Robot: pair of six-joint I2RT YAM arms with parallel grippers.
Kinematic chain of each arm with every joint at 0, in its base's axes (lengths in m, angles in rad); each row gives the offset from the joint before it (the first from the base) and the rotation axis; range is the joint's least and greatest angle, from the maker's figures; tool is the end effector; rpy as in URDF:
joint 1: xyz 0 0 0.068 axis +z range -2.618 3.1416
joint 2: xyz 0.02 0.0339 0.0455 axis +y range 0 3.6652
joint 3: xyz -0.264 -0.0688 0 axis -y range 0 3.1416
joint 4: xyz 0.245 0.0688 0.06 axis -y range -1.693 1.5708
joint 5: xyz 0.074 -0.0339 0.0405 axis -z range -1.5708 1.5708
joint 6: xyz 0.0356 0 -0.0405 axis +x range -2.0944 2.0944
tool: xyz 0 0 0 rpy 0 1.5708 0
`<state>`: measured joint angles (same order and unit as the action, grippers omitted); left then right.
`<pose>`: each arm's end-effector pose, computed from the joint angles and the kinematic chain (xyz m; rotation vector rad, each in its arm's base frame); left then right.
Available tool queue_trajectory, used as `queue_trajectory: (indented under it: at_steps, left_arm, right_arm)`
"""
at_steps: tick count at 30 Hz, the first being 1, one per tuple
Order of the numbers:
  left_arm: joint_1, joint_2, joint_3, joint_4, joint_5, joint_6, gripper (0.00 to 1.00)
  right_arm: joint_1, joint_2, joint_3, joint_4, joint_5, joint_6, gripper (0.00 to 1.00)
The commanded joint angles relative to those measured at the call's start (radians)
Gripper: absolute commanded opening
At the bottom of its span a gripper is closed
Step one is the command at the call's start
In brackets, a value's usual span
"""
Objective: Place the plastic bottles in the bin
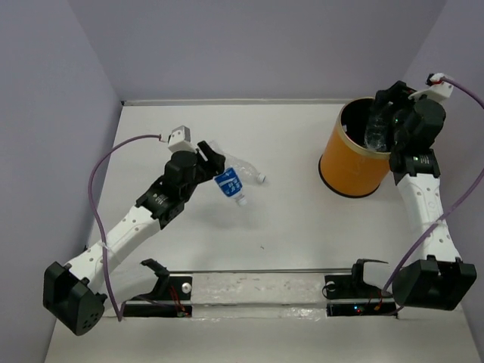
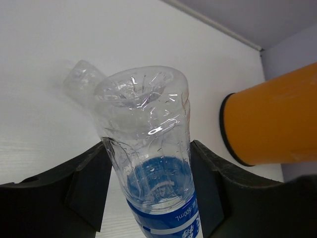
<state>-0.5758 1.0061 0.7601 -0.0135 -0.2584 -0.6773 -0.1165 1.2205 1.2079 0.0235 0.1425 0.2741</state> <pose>0.2027 -0.1207 0.3072 -0.2801 1.8491 -0.6434 0.2819 -0.0381 0.4196 0.4121 1.5046 0.0131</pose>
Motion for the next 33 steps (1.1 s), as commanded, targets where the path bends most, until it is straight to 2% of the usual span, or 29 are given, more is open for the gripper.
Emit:
queue_trajectory:
  at_steps: [1, 2, 3, 4, 6, 10, 15, 16, 19, 20, 22, 23, 24, 26, 27, 28, 31, 32, 33]
  left_arm:
    - [-0.103, 0.041, 0.259, 0.078, -0.037, 0.067, 0.33]
    - [-0.149, 0.087, 0.306, 0.095, -0.051, 0.093, 0.33]
    - [-0.169, 0.112, 0.347, 0.105, -0.051, 0.107, 0.33]
    - [-0.188, 0.141, 0.432, 0.119, -0.051, 0.117, 0.33]
    - [-0.219, 0.230, 0.516, 0.170, -0.036, 0.142, 0.33]
    - [-0.269, 0.411, 0.735, 0.250, 0.036, 0.162, 0.33]
    - [-0.329, 0.672, 1.039, 0.371, 0.039, 0.200, 0.32]
    - [-0.347, 0.716, 1.138, 0.383, 0.016, 0.223, 0.32]
    - [-0.367, 0.888, 1.293, 0.388, -0.048, 0.246, 0.31]
    - [-0.380, 0.973, 1.397, 0.388, -0.071, 0.245, 0.30]
    - [-0.389, 1.061, 1.496, 0.397, -0.123, 0.217, 0.30]
    - [-0.398, 1.104, 1.600, 0.409, -0.140, 0.219, 0.30]
    - [-0.416, 1.199, 1.655, 0.421, -0.189, 0.238, 0.29]
    - [-0.435, 1.285, 1.798, 0.443, -0.225, 0.289, 0.29]
    - [-0.446, 1.346, 1.820, 0.487, -0.240, 0.342, 0.29]
    - [-0.458, 1.365, 1.828, 0.513, -0.255, 0.358, 0.47]
    - [-0.464, 1.382, 1.800, 0.544, -0.236, 0.366, 0.82]
    - [-0.466, 1.375, 1.782, 0.552, -0.232, 0.380, 0.99]
    - [-0.463, 1.352, 1.733, 0.564, -0.219, 0.401, 0.99]
  right_arm:
    - [-0.002, -0.181, -0.039, -0.019, -0.217, 0.152, 0.62]
    - [-0.002, -0.215, -0.059, -0.019, -0.283, 0.174, 0.34]
    - [-0.002, -0.252, -0.077, -0.019, -0.322, 0.197, 0.20]
    - [-0.002, -0.325, -0.115, -0.017, -0.357, 0.238, 0.10]
    - [-0.002, -0.399, -0.148, -0.016, -0.464, 0.272, 0.00]
    - [-0.002, -0.565, -0.159, -0.043, -0.517, 0.294, 0.00]
    - [-0.002, -0.677, -0.027, -0.140, -0.509, 0.264, 0.00]
    - [-0.002, -0.687, -0.015, -0.149, -0.476, 0.255, 0.00]
    - [-0.002, -0.694, 0.008, -0.171, -0.458, 0.257, 0.00]
    - [-0.002, -0.693, 0.012, -0.172, -0.481, 0.260, 0.00]
    - [-0.002, -0.693, 0.010, -0.165, -0.514, 0.280, 0.00]
    - [-0.002, -0.694, 0.004, -0.159, -0.527, 0.298, 0.00]
    - [-0.002, -0.693, -0.002, -0.139, -0.544, 0.306, 0.00]
    - [-0.002, -0.685, -0.013, -0.129, -0.552, 0.315, 0.00]
    - [-0.002, -0.684, -0.013, -0.134, -0.564, 0.312, 0.00]
    - [-0.002, -0.684, -0.016, -0.132, -0.569, 0.310, 0.00]
    - [-0.002, -0.681, -0.022, -0.131, -0.595, 0.306, 0.00]
    - [-0.002, -0.679, -0.022, -0.132, -0.598, 0.297, 0.00]
    - [-0.002, -0.678, -0.024, -0.132, -0.603, 0.289, 0.00]
